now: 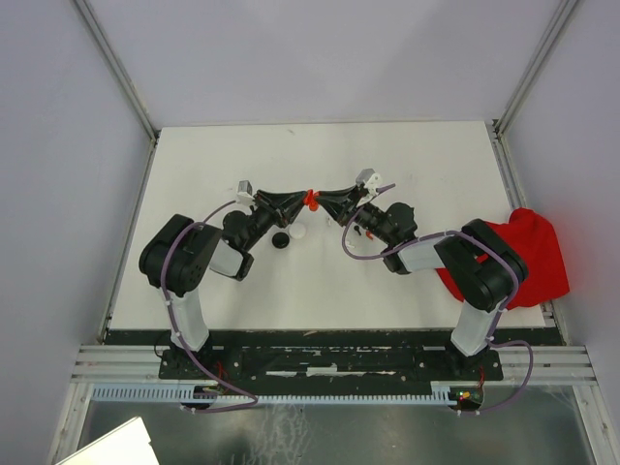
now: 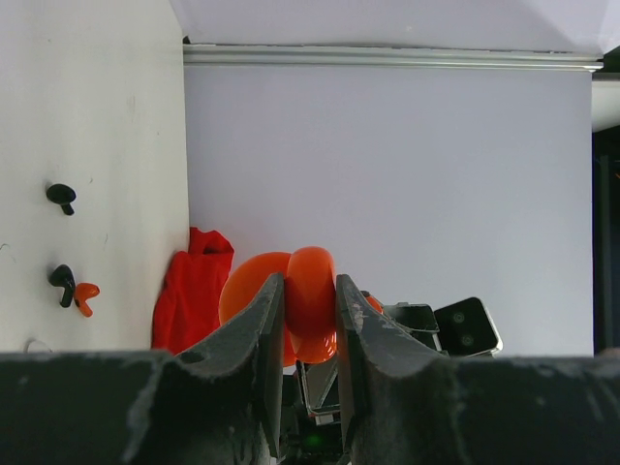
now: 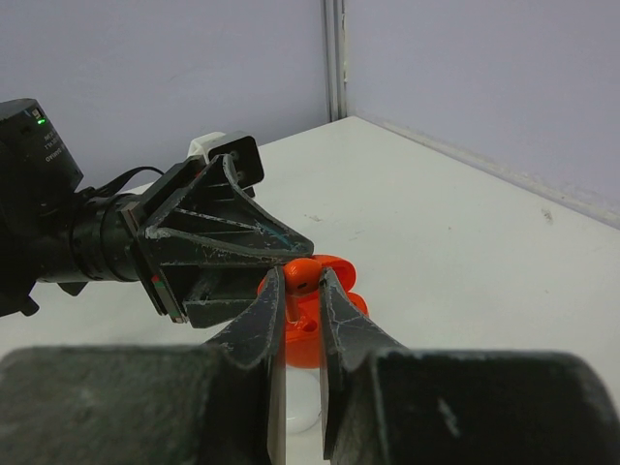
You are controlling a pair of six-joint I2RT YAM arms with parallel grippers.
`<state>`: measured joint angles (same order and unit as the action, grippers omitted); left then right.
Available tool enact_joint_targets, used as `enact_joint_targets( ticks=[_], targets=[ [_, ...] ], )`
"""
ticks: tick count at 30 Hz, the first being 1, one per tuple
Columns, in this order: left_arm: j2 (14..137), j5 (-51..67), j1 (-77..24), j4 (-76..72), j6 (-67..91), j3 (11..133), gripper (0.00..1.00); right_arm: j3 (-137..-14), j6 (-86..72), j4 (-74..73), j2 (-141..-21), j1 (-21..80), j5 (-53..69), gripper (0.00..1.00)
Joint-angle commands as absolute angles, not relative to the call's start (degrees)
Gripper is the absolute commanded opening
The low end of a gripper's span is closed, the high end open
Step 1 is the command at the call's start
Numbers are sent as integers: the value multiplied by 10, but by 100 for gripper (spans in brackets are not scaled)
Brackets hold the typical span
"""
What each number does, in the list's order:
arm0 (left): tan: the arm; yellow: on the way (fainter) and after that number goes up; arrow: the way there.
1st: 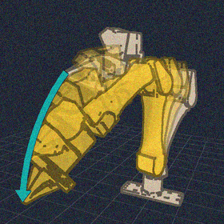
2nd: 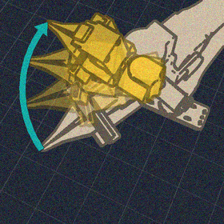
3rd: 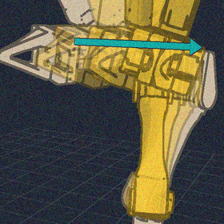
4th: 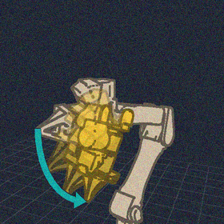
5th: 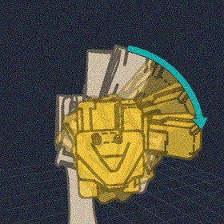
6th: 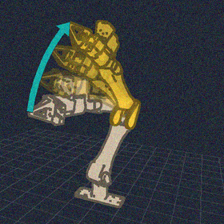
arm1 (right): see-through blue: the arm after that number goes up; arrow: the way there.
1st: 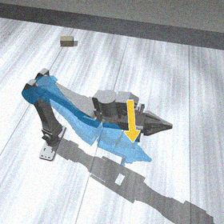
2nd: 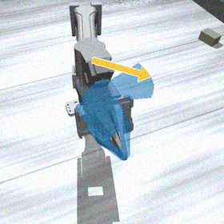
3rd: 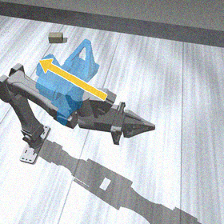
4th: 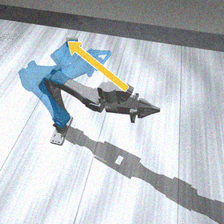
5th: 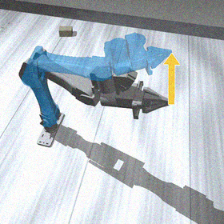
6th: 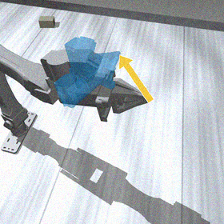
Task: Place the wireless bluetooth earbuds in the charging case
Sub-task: Place the earbud in the charging case.
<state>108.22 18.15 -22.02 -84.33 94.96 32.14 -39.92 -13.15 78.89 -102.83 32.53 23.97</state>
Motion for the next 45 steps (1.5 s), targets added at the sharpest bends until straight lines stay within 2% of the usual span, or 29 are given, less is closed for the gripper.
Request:
enact_joint_targets(
  ticks=[1,33,34,42,45],
  targets=[
    [1072,189,-224,-881,972,332,3,-397,-130,827,-1030,329,254,1],
    [1054,183,-227,-903,1001,318,3,-382,-115,827,-1033,328,244,2],
    [1053,183,-227,-902,1000,319,3,-382,-116,827,-1033,328,246,6],
    [1057,182,-227,-895,994,322,3,-382,-130,827,-1016,328,249,58],
    [1063,182,-227,-896,992,321,3,-377,-135,827,-997,329,241,66]
  ],
)
